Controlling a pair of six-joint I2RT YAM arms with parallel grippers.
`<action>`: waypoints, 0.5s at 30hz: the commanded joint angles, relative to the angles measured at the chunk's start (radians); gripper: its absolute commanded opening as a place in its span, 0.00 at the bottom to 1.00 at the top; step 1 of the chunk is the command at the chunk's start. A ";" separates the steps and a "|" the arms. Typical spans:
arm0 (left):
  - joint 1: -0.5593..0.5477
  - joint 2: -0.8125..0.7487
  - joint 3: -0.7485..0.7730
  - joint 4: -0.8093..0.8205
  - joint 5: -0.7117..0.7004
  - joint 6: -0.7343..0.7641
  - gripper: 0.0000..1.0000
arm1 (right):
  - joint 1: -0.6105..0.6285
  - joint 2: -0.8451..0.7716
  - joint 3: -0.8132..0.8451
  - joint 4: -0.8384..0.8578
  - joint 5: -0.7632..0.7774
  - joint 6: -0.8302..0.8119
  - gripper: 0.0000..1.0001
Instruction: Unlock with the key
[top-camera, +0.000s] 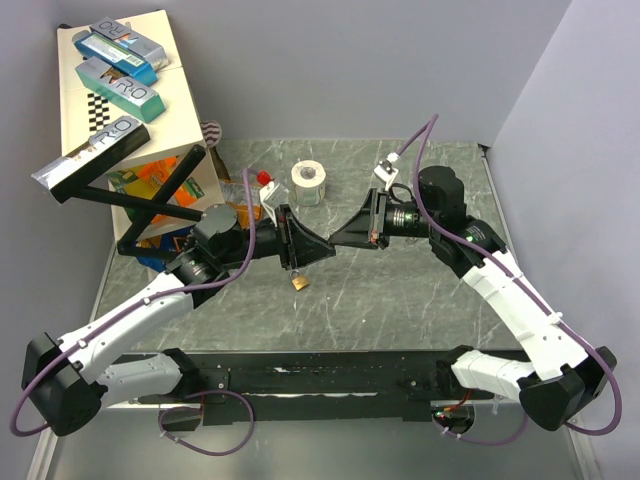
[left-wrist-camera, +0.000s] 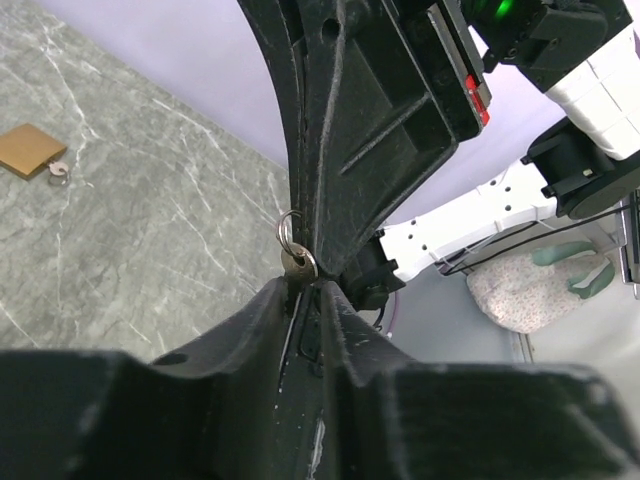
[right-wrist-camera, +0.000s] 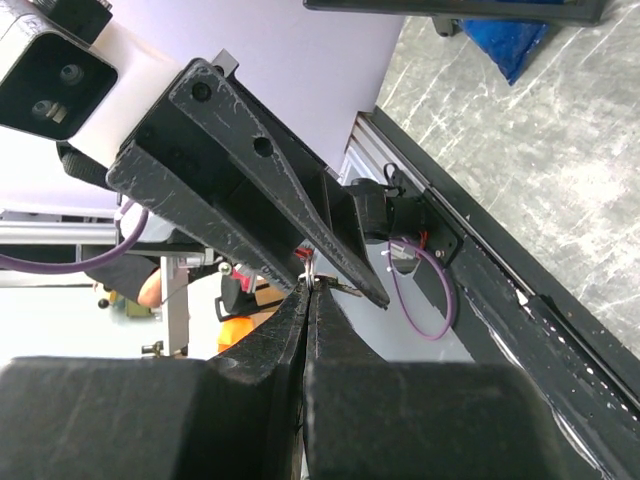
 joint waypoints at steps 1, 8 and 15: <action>-0.006 0.004 0.046 0.002 0.013 0.016 0.21 | 0.007 -0.030 -0.010 0.032 0.000 0.018 0.00; -0.006 -0.001 0.049 -0.060 0.023 0.040 0.01 | 0.007 -0.022 0.002 -0.032 0.005 -0.042 0.00; -0.004 -0.007 0.065 -0.238 0.123 0.137 0.01 | 0.006 -0.035 0.046 -0.187 0.073 -0.256 0.13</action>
